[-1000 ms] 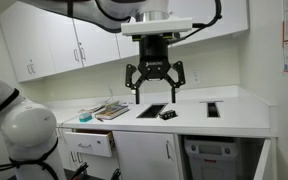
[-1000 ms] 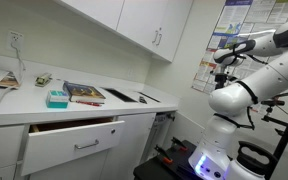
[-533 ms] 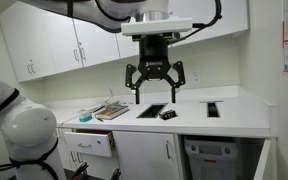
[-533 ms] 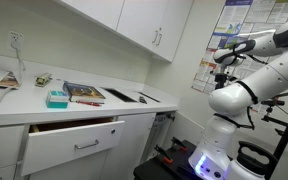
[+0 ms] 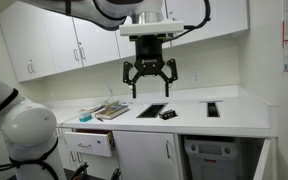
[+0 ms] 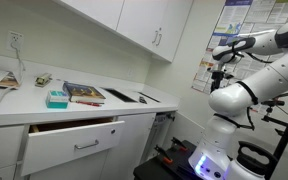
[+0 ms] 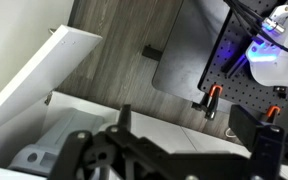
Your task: Fully open the slightly open drawer and put the black pen in the drawer
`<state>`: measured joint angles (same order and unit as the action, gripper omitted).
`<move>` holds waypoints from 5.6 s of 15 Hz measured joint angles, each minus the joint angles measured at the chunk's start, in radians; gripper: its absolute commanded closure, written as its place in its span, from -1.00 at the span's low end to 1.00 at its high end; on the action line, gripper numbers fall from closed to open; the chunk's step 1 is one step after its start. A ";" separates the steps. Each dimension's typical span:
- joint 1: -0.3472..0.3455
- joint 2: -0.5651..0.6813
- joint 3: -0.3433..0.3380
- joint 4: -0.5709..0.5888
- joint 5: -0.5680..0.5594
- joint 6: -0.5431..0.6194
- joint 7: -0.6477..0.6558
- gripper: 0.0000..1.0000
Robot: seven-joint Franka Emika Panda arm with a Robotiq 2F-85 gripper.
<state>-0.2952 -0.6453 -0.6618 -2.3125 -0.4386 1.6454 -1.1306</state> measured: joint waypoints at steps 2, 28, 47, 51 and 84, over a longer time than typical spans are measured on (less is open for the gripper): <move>0.002 -0.045 0.086 -0.032 0.045 0.000 0.025 -1.00; 0.591 -0.296 0.670 -0.337 0.429 0.199 0.335 -1.00; 0.784 0.156 0.760 -0.291 0.481 0.608 0.214 -1.00; 0.786 0.290 0.814 -0.263 0.468 0.741 0.191 -1.00; 0.671 1.152 0.950 0.157 0.111 1.028 0.379 0.18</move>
<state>0.3754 0.5064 0.2881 -2.1557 -0.3280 2.6730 -0.7511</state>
